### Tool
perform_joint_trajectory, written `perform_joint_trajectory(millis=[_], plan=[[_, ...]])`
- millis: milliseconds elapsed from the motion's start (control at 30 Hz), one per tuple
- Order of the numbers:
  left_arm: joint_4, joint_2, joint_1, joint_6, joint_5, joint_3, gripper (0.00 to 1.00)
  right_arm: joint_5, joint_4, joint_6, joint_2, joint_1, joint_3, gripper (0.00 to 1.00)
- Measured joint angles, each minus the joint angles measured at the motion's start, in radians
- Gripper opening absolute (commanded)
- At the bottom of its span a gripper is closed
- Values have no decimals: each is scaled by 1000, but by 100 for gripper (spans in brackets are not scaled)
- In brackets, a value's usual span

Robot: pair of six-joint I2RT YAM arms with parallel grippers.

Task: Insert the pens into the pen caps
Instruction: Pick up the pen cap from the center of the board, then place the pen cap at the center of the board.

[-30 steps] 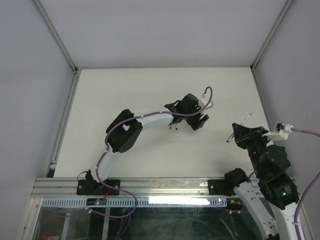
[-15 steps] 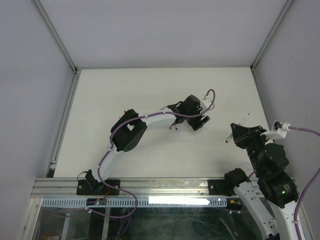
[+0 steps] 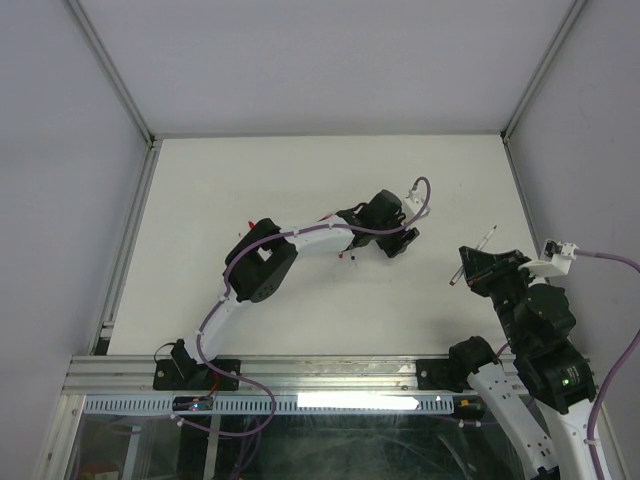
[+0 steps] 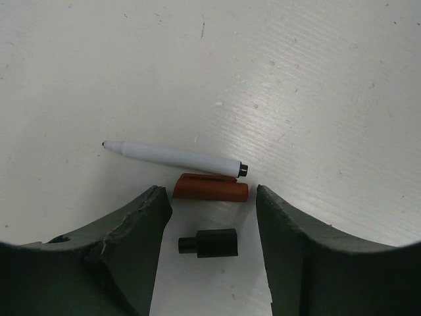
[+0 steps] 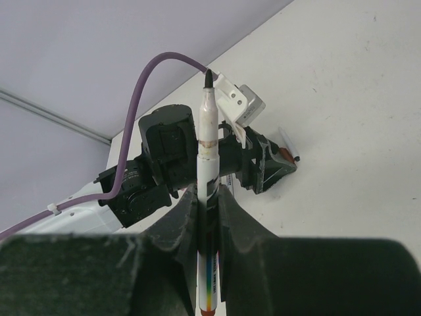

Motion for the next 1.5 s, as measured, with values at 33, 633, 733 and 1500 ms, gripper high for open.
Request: perform_joint_trajectory(millis=[33,633,733,1500], plan=[[1,1,0,-2,-1,2,53,0,0,0,1,0,0,1],[18,11,0,-7,0,10,37,-6,-11,13,6,0,-10,1],[13,6,0,-8,2,10,37,-8,-10,15,11,0,-13,1],[-179,-597,1,-37,60,-433,39,-39,51,41,41,0,-127,1]])
